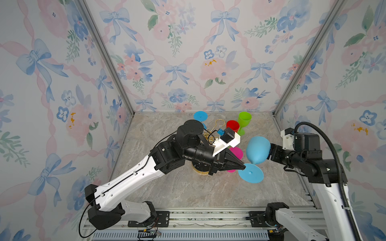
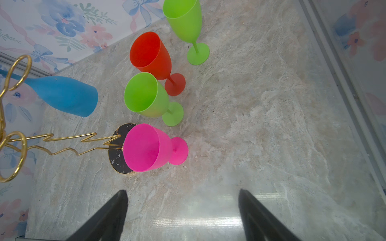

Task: Take the wine glass off the wine glass rack
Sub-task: Place the wine glass at the top-right of the table.

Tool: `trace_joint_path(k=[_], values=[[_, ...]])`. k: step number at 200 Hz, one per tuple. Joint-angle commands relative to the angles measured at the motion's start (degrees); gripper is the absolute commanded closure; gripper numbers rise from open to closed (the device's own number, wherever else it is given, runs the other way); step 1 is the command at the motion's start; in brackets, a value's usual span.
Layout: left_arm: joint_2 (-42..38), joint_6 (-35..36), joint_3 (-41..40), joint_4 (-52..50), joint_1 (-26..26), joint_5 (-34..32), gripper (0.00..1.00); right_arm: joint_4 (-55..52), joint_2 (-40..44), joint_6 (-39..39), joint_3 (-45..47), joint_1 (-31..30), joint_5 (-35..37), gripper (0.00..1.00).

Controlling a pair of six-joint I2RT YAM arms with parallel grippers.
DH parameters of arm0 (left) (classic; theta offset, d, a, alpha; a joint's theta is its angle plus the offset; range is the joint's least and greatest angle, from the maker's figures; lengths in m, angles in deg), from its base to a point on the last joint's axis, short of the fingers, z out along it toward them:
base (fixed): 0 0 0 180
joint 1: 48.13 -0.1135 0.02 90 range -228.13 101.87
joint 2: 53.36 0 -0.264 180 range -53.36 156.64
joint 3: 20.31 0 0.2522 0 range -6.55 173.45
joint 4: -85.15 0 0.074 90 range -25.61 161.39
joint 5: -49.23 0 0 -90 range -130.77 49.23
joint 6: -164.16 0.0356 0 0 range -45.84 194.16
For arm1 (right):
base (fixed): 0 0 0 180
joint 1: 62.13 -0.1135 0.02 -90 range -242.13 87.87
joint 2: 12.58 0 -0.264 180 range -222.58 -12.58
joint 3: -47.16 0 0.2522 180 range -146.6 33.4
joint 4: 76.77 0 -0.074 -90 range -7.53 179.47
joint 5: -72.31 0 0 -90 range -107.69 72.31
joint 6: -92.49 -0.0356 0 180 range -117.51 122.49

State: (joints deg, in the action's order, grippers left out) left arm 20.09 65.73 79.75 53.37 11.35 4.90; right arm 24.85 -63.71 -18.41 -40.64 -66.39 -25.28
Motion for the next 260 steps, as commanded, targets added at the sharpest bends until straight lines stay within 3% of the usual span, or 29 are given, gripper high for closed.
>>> trace_joint_path(k=[1, 60, 99, 163, 192, 228, 260], values=[[-2.3, 5.0, -2.6, 0.6, 1.7, -5.1, 1.00, -3.6, -0.2, 0.8, -0.6, 0.9, -2.1, 0.15], [-4.4, 13.6, -7.9, 0.6, 8.0, -5.7, 1.00, -5.1, -0.7, -0.2, -1.4, 1.9, -4.5, 0.15], [-7.4, 22.7, -13.1, 1.0, 13.0, -20.9, 1.00, -9.7, -3.3, -0.4, -4.9, 4.3, -2.9, 0.16], [-9.9, 39.4, -24.8, 6.6, 22.2, -44.8, 1.00, -12.7, -6.4, -4.8, -13.7, 6.5, -10.7, 0.19], [-10.3, 44.4, -28.5, 10.9, 23.4, -51.3, 1.00, -15.6, -8.1, -5.9, -17.2, 6.5, -14.5, 0.25], [-10.0, 52.2, -31.4, 15.5, 24.7, -58.4, 1.00, -16.0, -7.8, -8.7, -15.0, 6.5, -20.4, 0.35], [-8.8, 60.5, -33.8, 16.6, 25.8, -60.7, 1.00, -17.7, -8.4, -9.1, -14.9, 5.9, -22.6, 0.40]])
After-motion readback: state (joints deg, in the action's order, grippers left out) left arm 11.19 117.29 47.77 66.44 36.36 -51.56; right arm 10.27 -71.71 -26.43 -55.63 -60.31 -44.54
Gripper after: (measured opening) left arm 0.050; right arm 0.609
